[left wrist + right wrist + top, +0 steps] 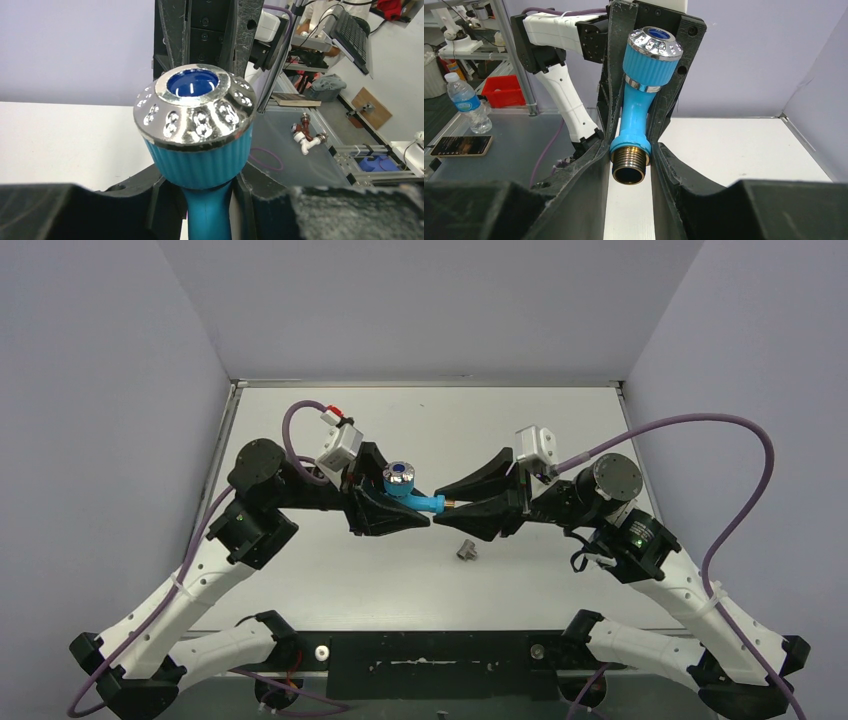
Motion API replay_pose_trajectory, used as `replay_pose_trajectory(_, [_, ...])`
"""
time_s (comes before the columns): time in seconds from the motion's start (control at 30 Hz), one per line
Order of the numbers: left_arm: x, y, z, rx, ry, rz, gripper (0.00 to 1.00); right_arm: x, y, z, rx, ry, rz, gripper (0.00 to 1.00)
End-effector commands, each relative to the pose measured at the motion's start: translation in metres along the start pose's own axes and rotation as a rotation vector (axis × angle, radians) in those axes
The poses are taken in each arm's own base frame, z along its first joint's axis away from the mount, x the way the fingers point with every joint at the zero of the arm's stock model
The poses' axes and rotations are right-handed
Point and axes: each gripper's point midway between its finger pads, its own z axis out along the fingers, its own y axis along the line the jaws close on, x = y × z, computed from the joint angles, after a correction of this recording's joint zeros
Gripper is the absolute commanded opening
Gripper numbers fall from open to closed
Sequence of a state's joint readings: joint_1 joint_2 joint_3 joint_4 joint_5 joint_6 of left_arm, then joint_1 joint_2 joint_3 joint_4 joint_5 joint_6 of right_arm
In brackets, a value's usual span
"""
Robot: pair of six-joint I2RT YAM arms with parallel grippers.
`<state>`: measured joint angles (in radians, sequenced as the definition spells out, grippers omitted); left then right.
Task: Install the water faucets
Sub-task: Adjust the water faucet.
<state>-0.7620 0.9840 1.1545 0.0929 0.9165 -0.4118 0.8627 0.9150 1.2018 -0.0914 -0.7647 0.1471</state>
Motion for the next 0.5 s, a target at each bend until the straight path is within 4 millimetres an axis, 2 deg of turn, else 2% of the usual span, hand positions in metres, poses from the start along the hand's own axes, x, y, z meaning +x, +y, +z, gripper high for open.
replay_pose_trajectory(0.0, [-0.0165,-0.0049,0.0027,0.024,-0.049,0.063,0.31,-0.0051,-0.0044,0.0072,-0.007,-0.022,-0.023,0.0])
replay_pose_trajectory(0.17, [-0.0163,-0.0037,0.0033,0.022,-0.049,0.06,0.31,-0.0004,-0.0057,0.0093,-0.011,-0.005,-0.013,0.0])
replay_pose_trajectory(0.23, [-0.0164,-0.0034,0.0038,0.023,-0.048,0.058,0.24,0.0012,-0.0063,0.0099,-0.011,0.0,-0.01,0.0])
replay_pose_trajectory(0.3, [-0.0163,-0.0033,0.0044,0.026,-0.047,0.057,0.05,0.0018,-0.0067,0.0102,-0.012,0.002,-0.009,0.0])
replay_pose_trajectory(0.33, [-0.0167,-0.0032,0.0044,0.026,-0.046,0.055,0.0,0.0015,-0.0065,0.0103,-0.012,0.001,-0.01,0.0])
replay_pose_trajectory(0.47, [-0.015,0.0014,0.0038,-0.004,-0.037,0.049,0.0,0.0028,-0.0088,0.0096,0.003,0.01,-0.007,0.0])
